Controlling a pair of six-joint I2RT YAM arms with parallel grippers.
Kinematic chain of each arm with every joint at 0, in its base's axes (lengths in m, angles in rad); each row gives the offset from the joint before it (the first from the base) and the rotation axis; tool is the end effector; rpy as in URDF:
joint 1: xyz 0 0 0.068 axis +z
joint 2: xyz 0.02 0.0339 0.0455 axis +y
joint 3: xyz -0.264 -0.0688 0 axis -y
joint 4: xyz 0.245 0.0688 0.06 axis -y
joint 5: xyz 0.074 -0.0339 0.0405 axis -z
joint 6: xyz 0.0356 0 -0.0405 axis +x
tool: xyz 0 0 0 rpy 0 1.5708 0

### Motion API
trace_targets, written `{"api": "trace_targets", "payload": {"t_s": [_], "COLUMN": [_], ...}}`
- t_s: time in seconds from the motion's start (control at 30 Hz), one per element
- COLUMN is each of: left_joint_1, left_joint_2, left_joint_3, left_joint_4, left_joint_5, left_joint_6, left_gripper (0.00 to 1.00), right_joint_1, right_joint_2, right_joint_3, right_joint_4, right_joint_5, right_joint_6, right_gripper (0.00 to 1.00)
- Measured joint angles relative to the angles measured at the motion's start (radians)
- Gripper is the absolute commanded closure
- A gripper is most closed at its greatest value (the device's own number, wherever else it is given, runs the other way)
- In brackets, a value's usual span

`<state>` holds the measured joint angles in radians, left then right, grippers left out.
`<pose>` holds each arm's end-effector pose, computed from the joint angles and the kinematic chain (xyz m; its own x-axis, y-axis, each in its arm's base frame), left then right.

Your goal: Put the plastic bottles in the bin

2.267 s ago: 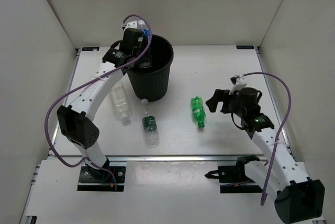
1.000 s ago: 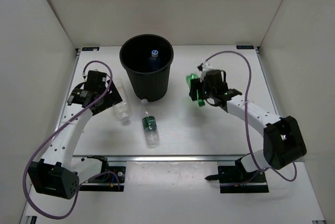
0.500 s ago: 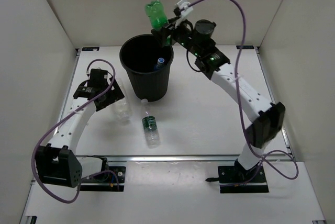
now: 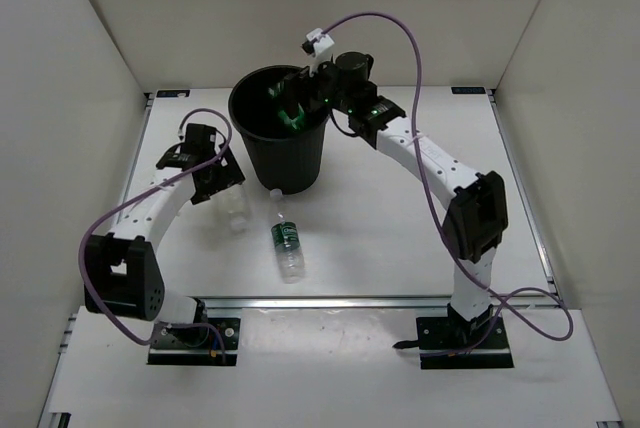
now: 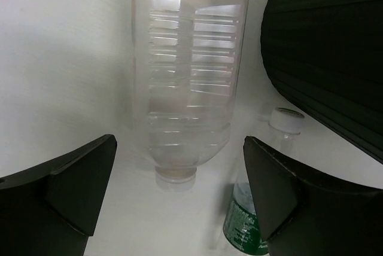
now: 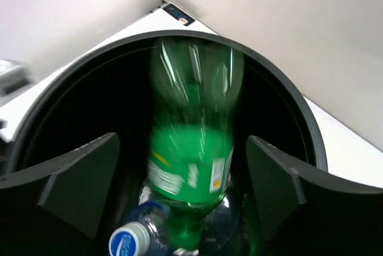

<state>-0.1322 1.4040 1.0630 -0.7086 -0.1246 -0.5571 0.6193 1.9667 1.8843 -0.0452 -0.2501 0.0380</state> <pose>0.2797 -0.0327 0.2536 -0.7664 -0.4273 -0.4796 -0.3956 0.9022 -0.1718 0.3845 0.2849 0.3829 -0.1325 -0.0493 -0.9900 -0.7578 0.6488 0.0692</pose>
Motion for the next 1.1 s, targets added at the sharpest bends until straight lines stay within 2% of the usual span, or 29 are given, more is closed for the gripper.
{"api": "trace_targets", "payload": {"t_s": [0.17,0.3,0.5,0.67,1.03,1.1], "left_joint_1": [-0.031,-0.04,-0.042,-0.053,-0.026,-0.026], "left_joint_2": [0.055,0.092,0.13,0.236,0.242,0.248], "left_joint_3": [0.008,0.024,0.031,0.077,-0.018,-0.018], "left_joint_4": [0.014,0.014,0.037,0.058,0.152,0.153], "left_joint_5": [-0.022,-0.066,-0.114,-0.149,-0.153,-0.153], "left_joint_6": [0.0,0.0,0.005,0.013,0.029,0.031], "left_gripper": [0.01,0.01,0.01,0.01,0.01,0.2], "right_joint_1": [-0.015,-0.033,-0.047,-0.066,-0.124,-0.125], "right_joint_2": [-0.114,-0.2,-0.391,-0.534,-0.587,-0.589], "right_joint_3": [-0.075,-0.118,-0.313,-0.477,-0.532,-0.533], "right_joint_4": [0.031,0.07,0.134,0.168,0.174,0.174], "right_joint_5": [-0.047,-0.078,-0.101,-0.111,-0.094,-0.088], "right_joint_6": [0.019,0.022,0.023,0.045,0.066,0.067], "right_gripper": [0.0,0.01,0.01,0.0,0.01,0.01]}}
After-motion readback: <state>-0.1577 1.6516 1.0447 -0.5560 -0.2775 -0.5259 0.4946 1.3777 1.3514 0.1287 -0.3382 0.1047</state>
